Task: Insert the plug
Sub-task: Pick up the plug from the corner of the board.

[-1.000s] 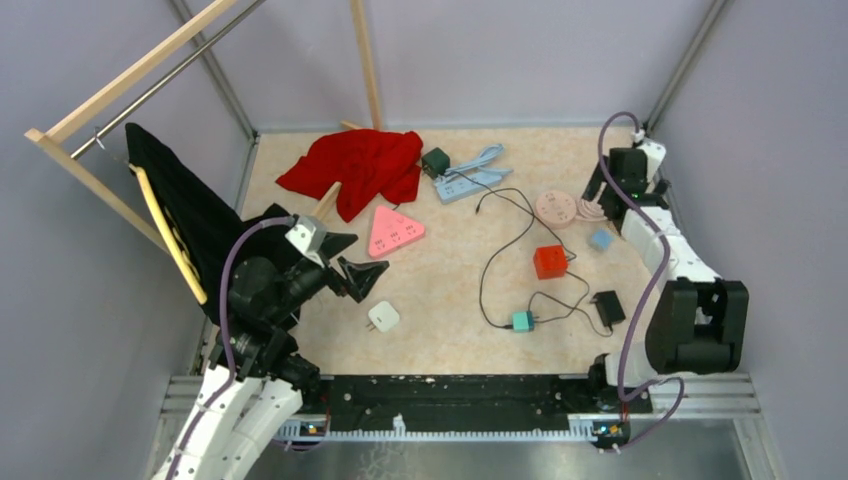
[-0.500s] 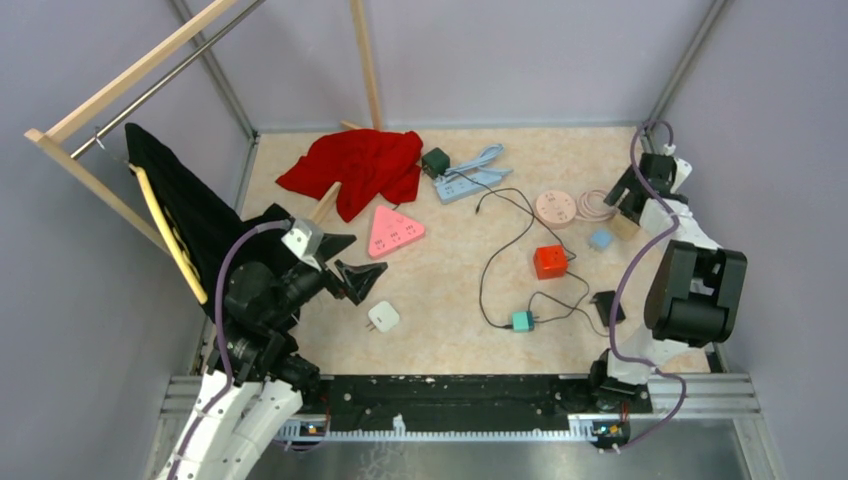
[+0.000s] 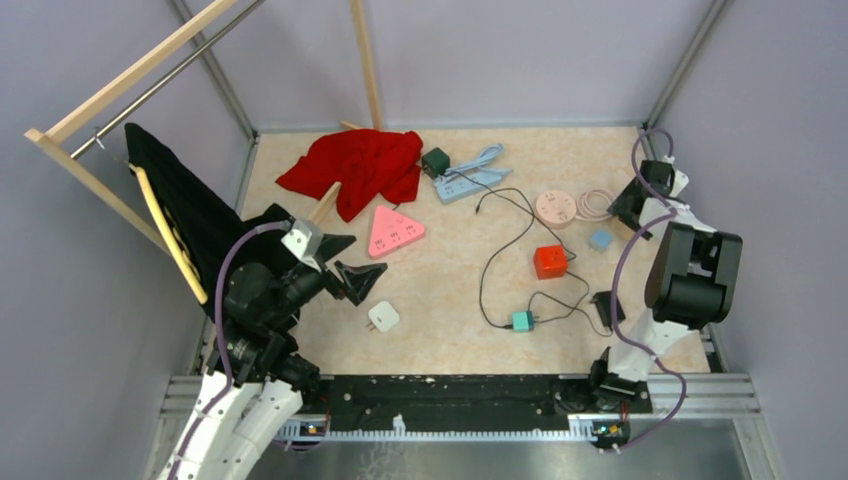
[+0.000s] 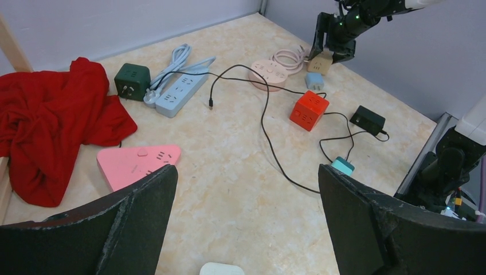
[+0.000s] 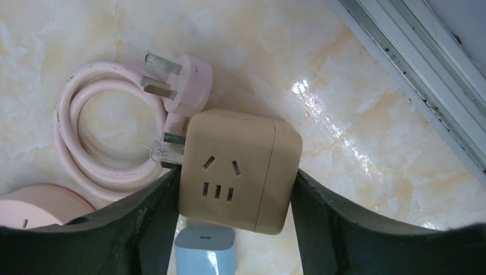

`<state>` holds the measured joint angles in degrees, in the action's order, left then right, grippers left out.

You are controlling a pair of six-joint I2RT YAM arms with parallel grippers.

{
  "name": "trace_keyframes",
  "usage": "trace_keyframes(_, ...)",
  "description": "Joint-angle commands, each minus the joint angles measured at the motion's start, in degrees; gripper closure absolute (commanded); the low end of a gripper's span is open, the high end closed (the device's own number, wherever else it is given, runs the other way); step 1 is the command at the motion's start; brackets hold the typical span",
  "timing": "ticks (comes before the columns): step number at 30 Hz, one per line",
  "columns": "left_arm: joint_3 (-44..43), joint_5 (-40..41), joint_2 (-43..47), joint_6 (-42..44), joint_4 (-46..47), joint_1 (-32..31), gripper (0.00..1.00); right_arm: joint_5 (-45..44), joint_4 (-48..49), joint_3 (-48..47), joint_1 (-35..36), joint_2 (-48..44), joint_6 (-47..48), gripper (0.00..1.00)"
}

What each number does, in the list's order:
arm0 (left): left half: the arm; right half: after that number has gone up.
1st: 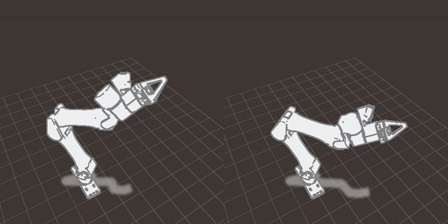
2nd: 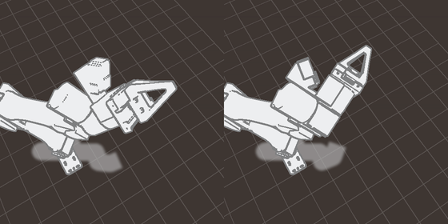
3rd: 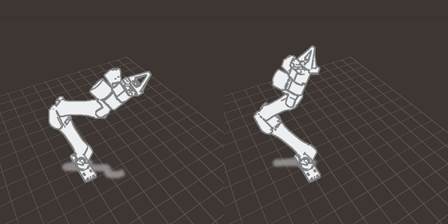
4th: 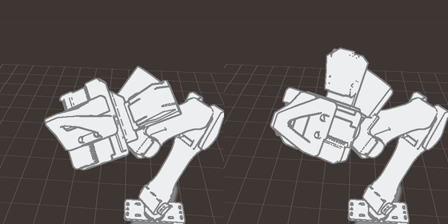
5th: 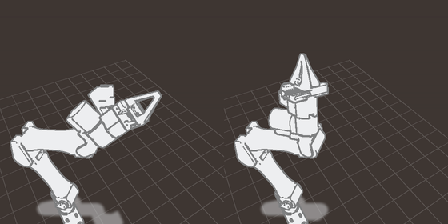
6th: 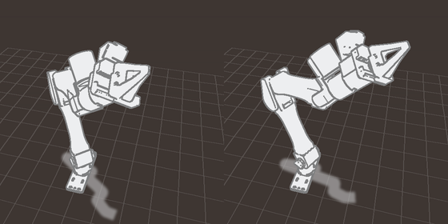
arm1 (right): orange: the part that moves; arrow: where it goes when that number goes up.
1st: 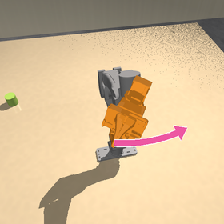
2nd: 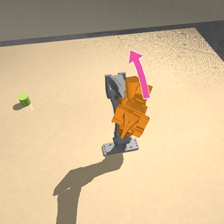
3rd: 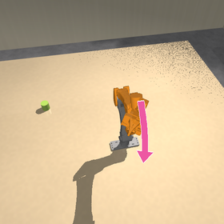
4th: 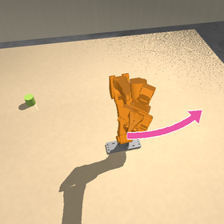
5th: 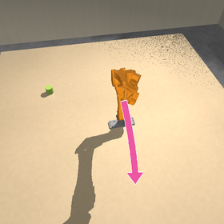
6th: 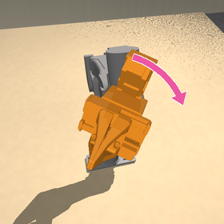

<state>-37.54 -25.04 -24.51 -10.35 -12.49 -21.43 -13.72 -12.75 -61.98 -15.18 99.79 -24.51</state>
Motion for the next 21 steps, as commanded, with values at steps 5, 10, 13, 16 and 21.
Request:
trace_keyframes(5, 0.16, -0.43, 0.43, -0.02, 1.90, -0.24, 0.01, 2.31, 0.87, -1.71, -0.26, -2.75, 0.50, 0.49)
trace_keyframes(10, 0.17, -0.09, 0.48, -0.02, 1.83, -0.20, 0.01, 4.62, -1.77, -2.24, 0.78, -7.51, 0.93, 0.54)
trace_keyframes(13, 0.20, -0.08, 0.34, -0.02, 1.85, -0.25, 0.01, 7.40, -3.31, -2.69, 2.52, -11.18, 1.82, 0.56)
trace_keyframes(16, 0.20, 0.09, 0.34, -0.01, 1.81, -0.21, 0.01, 13.78, -3.41, -2.04, 4.27, -15.46, 2.78, 0.56)
trace_keyframes(21, 0.18, 0.15, 0.34, -0.02, 1.72, -0.24, 0.01, 38.54, 1.01, 1.35, 6.38, -21.27, 5.04, 0.55)
